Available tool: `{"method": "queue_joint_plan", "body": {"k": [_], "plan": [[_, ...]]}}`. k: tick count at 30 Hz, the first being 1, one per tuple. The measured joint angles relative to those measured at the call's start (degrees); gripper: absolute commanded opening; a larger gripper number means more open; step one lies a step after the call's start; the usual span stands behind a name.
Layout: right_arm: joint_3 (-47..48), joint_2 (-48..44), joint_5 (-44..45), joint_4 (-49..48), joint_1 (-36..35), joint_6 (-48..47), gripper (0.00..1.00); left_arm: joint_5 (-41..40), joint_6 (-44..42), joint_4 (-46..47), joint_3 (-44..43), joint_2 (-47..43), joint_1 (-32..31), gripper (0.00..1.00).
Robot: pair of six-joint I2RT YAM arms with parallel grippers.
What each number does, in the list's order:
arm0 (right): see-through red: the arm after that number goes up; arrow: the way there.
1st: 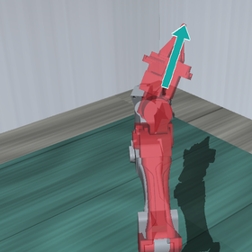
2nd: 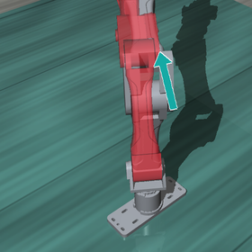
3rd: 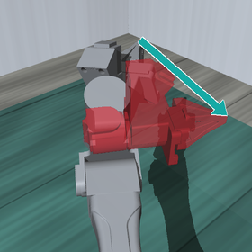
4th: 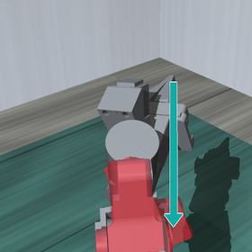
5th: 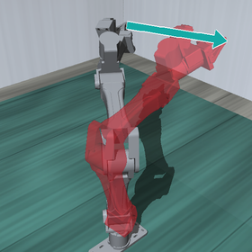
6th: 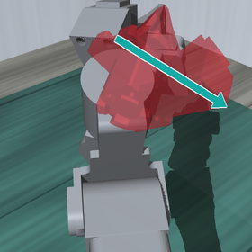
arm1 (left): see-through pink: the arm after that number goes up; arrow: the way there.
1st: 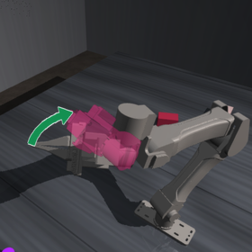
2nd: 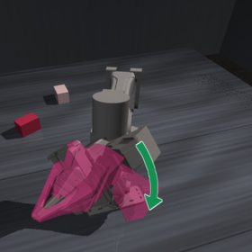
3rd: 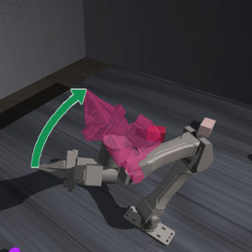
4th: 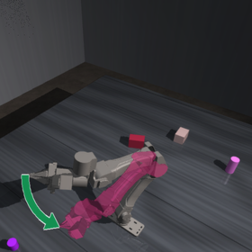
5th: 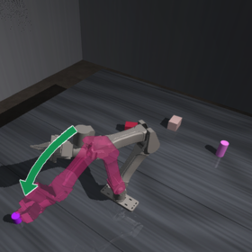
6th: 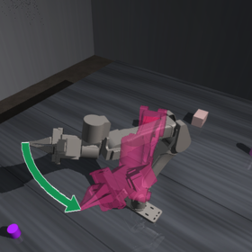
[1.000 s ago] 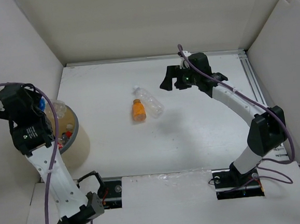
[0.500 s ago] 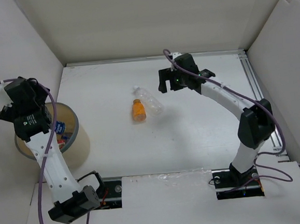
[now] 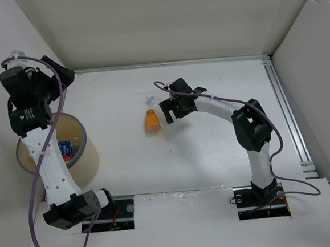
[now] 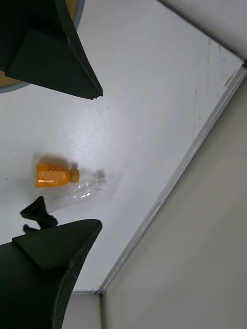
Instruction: Put the plastic bottles in the bin
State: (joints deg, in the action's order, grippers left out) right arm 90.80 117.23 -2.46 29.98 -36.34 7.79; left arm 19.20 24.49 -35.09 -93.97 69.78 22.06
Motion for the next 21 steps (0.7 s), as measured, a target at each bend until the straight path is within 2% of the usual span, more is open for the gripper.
{"method": "queue_joint_plan", "body": {"k": [3, 7, 11, 12, 13, 16, 17, 18, 19, 21], "plan": [[2.16, 2.12, 0.70, -0.15, 0.26, -0.11, 0.99, 5.25, -0.24, 1.44, 1.62, 1.07, -0.24, 1.00], [6.19, 6.69, 1.46, 0.04, 0.37, -0.76, 0.99, 7.13, -1.33, 2.38, 2.56, 1.11, -3.67, 1.00], [8.61, 9.35, 2.47, 0.20, 0.37, -1.57, 0.92, 8.85, -2.16, 4.04, 3.61, 1.01, -5.84, 1.00], [9.16, 9.75, 2.47, 0.35, 0.37, -1.60, 0.87, 9.16, -2.23, 4.46, 4.00, 1.03, -5.81, 1.00], [9.64, 10.14, 2.47, 0.46, 0.37, -1.75, 0.76, 9.35, -2.23, 4.61, 4.39, 1.03, -5.81, 1.00], [10.49, 10.75, 2.60, 0.66, 0.52, -1.88, 0.59, 10.62, -2.21, 5.46, 5.14, 1.11, -5.81, 1.00], [10.51, 10.75, 2.56, 0.66, 0.68, -1.79, 0.39, 11.26, -2.16, 5.73, 5.25, 1.16, -5.81, 1.00], [10.51, 10.75, 2.29, 0.68, 0.90, -1.75, 0.26, 12.09, -2.16, 6.16, 5.40, 1.29, -5.81, 1.00], [10.51, 10.73, 2.01, 0.61, 1.11, -1.33, 0.18, 13.03, -2.12, 6.67, 5.51, 1.42, -5.81, 1.00], [10.43, 10.34, 1.97, 0.61, 1.88, 0.37, 0.12, 15.04, -2.01, 7.96, 5.62, 2.16, -6.16, 1.00]]}}
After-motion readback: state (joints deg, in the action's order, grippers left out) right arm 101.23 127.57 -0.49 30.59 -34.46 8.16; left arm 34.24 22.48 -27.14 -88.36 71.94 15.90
